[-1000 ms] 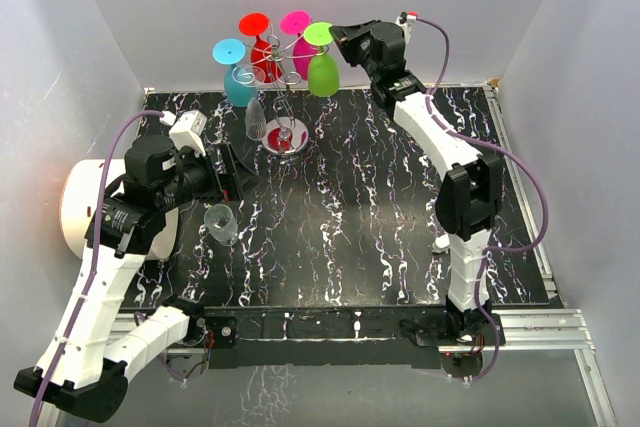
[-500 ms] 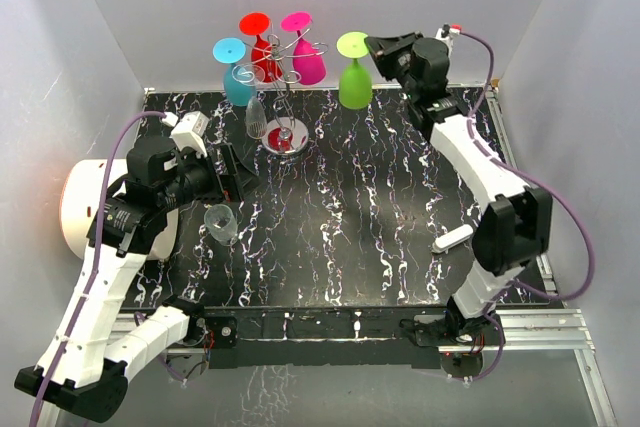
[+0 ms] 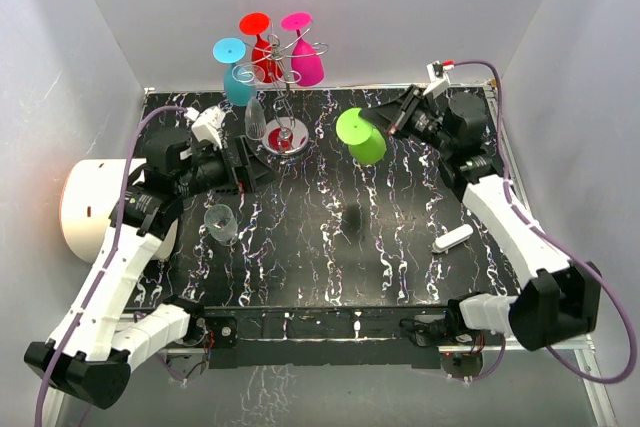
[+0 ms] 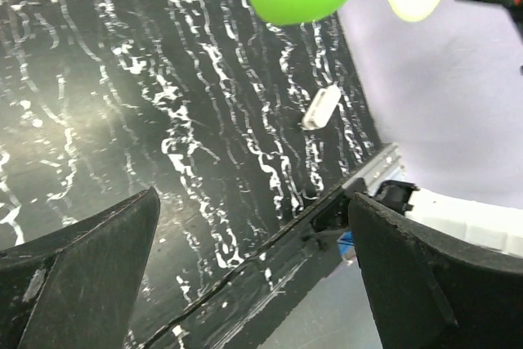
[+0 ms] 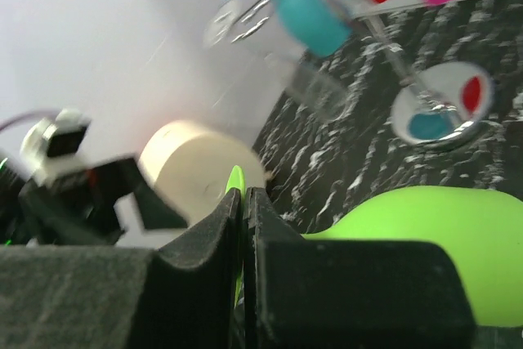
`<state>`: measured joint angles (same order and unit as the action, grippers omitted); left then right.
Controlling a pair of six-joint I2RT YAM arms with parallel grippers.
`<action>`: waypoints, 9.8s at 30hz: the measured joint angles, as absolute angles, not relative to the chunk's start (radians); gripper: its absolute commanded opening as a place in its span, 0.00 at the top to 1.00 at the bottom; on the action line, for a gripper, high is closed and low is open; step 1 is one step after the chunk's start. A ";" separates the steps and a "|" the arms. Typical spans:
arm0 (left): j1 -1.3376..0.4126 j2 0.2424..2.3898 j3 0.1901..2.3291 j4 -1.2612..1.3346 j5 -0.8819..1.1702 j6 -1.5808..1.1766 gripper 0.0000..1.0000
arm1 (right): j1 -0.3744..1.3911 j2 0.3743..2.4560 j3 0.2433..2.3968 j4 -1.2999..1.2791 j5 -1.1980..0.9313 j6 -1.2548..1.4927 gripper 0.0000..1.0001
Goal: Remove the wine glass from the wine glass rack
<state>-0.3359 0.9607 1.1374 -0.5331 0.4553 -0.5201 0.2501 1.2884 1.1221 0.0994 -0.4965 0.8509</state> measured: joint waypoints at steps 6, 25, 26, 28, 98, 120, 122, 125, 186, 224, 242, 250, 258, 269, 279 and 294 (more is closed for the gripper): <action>-0.336 0.993 1.091 -0.313 0.596 -0.653 0.01 | 0.258 1.141 0.978 0.335 -0.763 0.902 1.00; -0.336 1.107 1.063 0.389 0.826 -1.124 0.01 | 0.374 1.197 1.100 0.928 -1.018 1.338 1.00; -0.336 1.110 1.062 0.411 0.830 -1.142 0.01 | 0.376 1.201 1.107 0.944 -1.019 1.352 1.00; -0.336 1.113 1.060 0.448 0.839 -1.174 0.01 | 0.378 1.206 1.120 0.962 -1.020 1.374 1.00; -0.312 0.991 1.024 0.113 0.743 -1.085 1.00 | 0.100 1.214 0.820 0.299 -0.543 0.942 0.02; -0.287 1.331 1.366 -0.764 -0.031 -0.340 1.00 | 0.106 1.263 0.927 -0.064 -0.500 0.699 0.02; -0.265 1.369 1.383 -0.764 -0.033 -0.327 1.00 | 0.118 1.265 0.934 -0.071 -0.501 0.689 0.02; -0.230 1.429 1.410 -0.764 -0.036 -0.310 1.00 | 0.153 1.281 0.957 -0.081 -0.500 0.671 0.02; -0.165 1.503 1.898 -0.719 0.159 -0.329 0.06 | 0.306 1.343 1.013 -0.140 -0.469 0.547 0.02; -0.165 1.462 1.509 -0.254 0.260 -1.096 0.49 | 0.360 1.374 1.069 -0.103 -0.417 0.604 0.02; -0.163 1.468 1.508 -0.207 0.246 -1.202 0.52 | 0.360 1.349 1.048 -0.101 -0.414 0.604 0.02; -0.162 1.472 1.508 -0.223 0.215 -1.224 0.54 | 0.360 1.348 1.048 -0.101 -0.414 0.604 0.02; -0.161 1.499 1.507 -0.224 0.210 -1.239 0.66 | 0.360 1.346 1.036 -0.094 -0.414 0.605 0.02; -0.161 1.502 1.507 -0.208 0.214 -1.250 0.77 | 0.360 1.339 1.031 -0.094 -0.414 0.608 0.02; -0.161 1.509 1.507 -0.187 0.218 -1.254 0.80 | 0.360 1.334 1.018 -0.084 -0.413 0.609 0.02; -0.161 1.512 1.505 -0.185 0.218 -1.258 0.82 | 0.360 1.333 1.018 -0.078 -0.413 0.611 0.02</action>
<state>-0.1608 1.5116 1.5047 -0.1852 0.2176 -1.2579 0.3603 1.3334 1.0180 -0.0780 -0.4129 0.6106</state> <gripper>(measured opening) 0.194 0.980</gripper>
